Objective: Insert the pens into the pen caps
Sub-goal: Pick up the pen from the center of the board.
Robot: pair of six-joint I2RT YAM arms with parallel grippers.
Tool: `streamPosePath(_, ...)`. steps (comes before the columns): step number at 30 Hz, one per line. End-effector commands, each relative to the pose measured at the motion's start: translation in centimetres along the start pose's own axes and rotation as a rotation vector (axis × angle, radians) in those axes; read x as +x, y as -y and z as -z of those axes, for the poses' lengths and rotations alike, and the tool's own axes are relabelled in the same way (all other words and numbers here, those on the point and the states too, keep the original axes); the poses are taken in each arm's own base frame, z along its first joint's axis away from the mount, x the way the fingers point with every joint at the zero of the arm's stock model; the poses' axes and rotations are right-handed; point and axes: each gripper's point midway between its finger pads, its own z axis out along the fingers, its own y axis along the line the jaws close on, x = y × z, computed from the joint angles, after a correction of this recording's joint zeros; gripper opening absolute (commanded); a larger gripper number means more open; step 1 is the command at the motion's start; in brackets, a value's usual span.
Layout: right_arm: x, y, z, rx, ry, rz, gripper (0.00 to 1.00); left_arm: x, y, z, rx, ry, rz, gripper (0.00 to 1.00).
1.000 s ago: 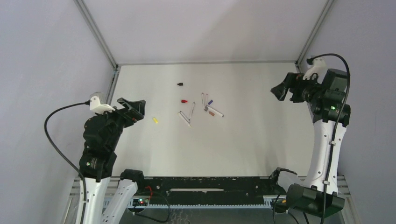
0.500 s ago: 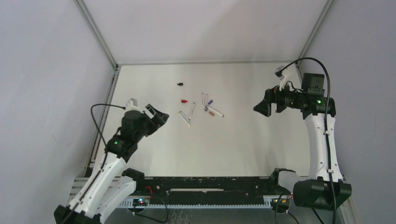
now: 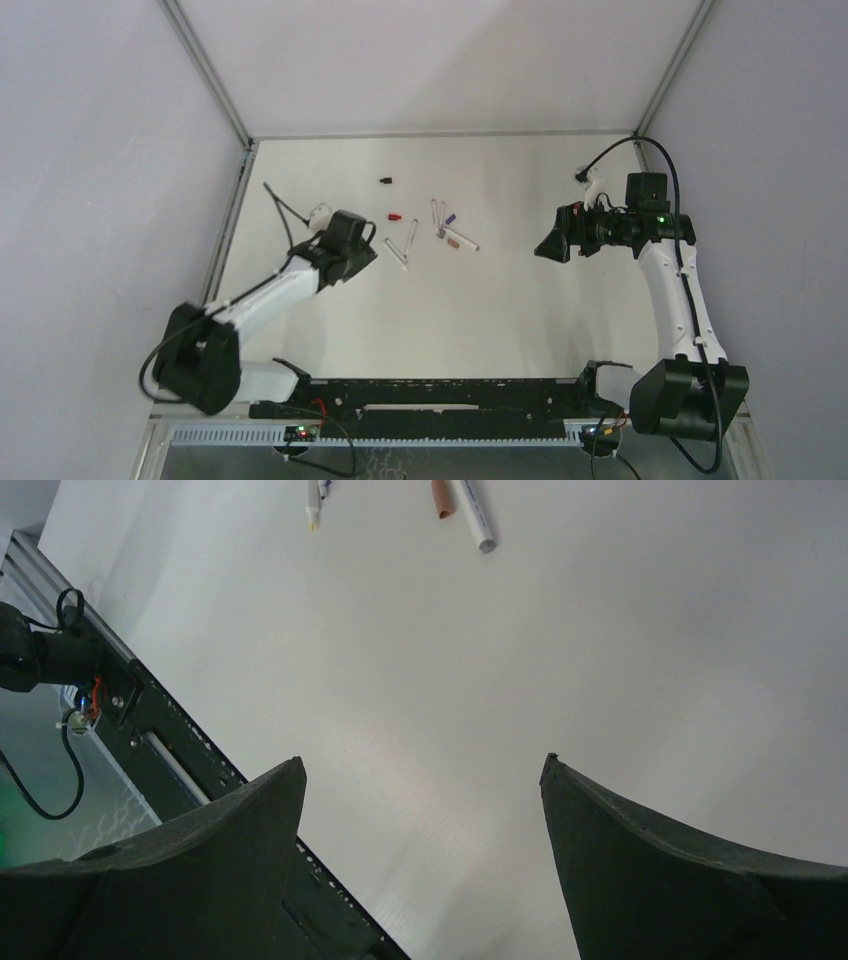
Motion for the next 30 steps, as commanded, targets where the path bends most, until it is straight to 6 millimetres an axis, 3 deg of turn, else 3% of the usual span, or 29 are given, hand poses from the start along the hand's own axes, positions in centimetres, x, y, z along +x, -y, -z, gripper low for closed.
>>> streamPosePath(1,-0.8,0.1,0.1,0.009,0.051,0.026,0.94,-2.0,4.2,-0.4,0.047,0.031,0.012,0.5)
streamPosePath(3,-0.8,0.2,0.1,0.011,0.054,0.021,0.94,-1.9,5.2,-0.8,0.047,0.015,-0.002,0.49)
streamPosePath(12,-0.9,1.1,0.3,0.021,0.067,-0.015,0.94,-0.4,6.1,-3.2,-0.023,-0.061,-0.056,0.47)
streamPosePath(16,-0.8,1.4,0.2,0.023,0.064,-0.023,0.94,0.0,6.6,-4.2,-0.027,-0.079,-0.087,0.4)
streamPosePath(30,-0.6,2.1,0.0,0.032,0.062,-0.05,0.94,1.6,5.7,-6.1,-0.09,-0.134,-0.15,0.32)
